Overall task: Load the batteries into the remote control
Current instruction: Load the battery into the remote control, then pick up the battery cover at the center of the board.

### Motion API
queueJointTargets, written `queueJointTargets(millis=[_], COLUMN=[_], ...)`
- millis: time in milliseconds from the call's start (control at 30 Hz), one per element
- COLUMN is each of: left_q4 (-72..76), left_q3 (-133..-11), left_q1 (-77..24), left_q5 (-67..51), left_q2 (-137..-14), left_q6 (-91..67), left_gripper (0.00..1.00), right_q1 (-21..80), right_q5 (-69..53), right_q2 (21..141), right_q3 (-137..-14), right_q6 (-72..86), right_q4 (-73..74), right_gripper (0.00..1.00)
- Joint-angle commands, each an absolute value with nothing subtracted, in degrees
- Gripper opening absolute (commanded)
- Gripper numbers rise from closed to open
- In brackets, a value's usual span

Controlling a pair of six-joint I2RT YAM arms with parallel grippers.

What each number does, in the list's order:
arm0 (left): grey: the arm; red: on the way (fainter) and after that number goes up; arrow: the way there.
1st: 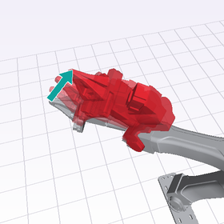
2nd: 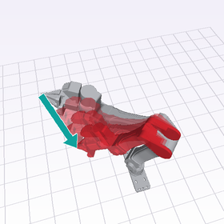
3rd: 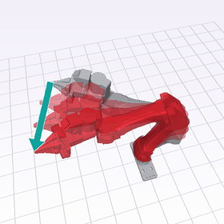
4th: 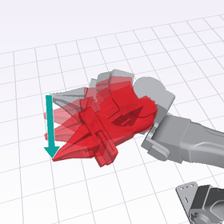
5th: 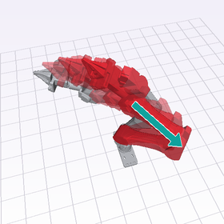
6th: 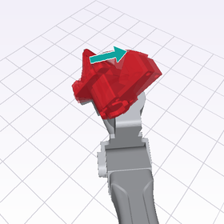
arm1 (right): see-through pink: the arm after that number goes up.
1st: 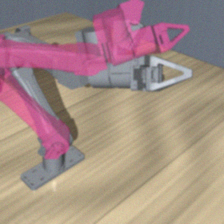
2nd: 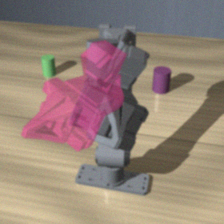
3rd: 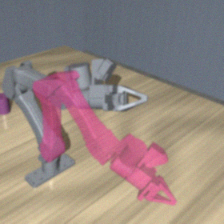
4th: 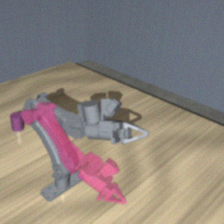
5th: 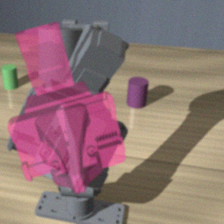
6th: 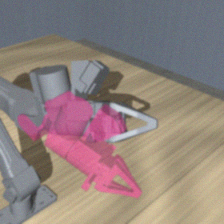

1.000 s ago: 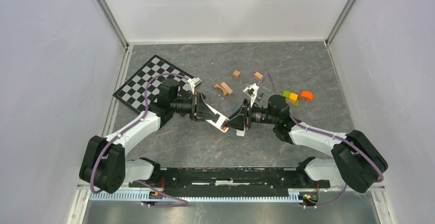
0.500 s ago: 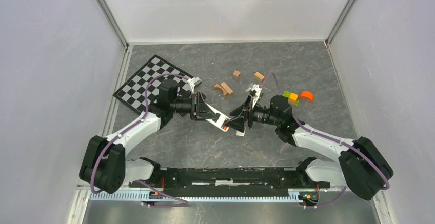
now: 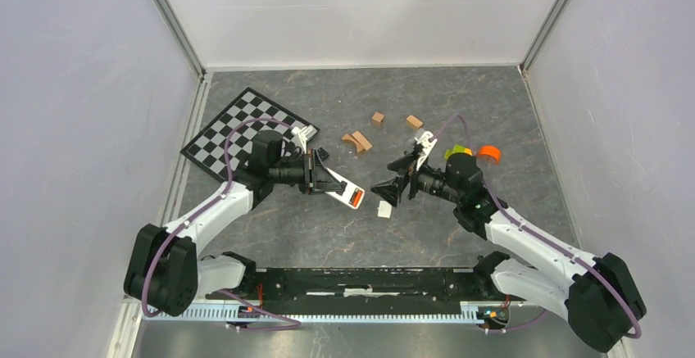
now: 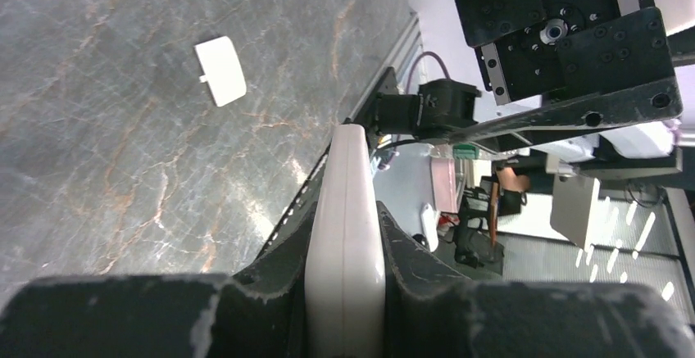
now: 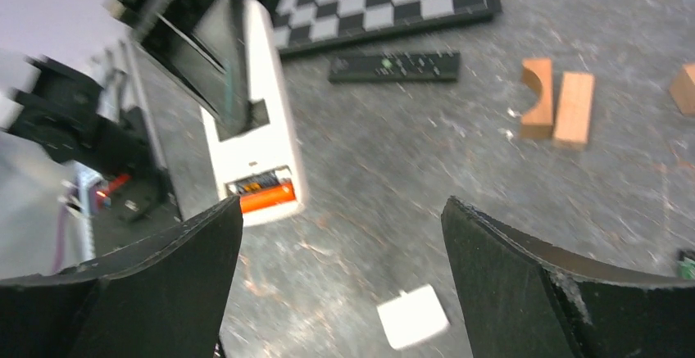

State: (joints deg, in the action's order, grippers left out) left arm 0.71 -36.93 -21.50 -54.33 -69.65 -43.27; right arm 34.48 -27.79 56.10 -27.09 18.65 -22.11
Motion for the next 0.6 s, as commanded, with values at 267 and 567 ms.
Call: queueJointTargets(millis=[267, 567], left_q4=[-0.86, 4.33], left_q3=[-35.67, -36.62], left_q1=[-26.43, -29.37], left_q5=[-37.08, -34.82], left_q2=[-74.62, -85.77], left_q6=[-40.26, -40.41], left_gripper=[0.03, 0.04], right_q1=[34.45, 36.06], right_q5=[-16.05, -17.67], right_q2=[64.83, 73.79], right_q3=[-34.40, -37.83], right_q6=[-0.92, -18.70], right_q4=[-3.90, 11.61], right_gripper=[0.94, 0.90])
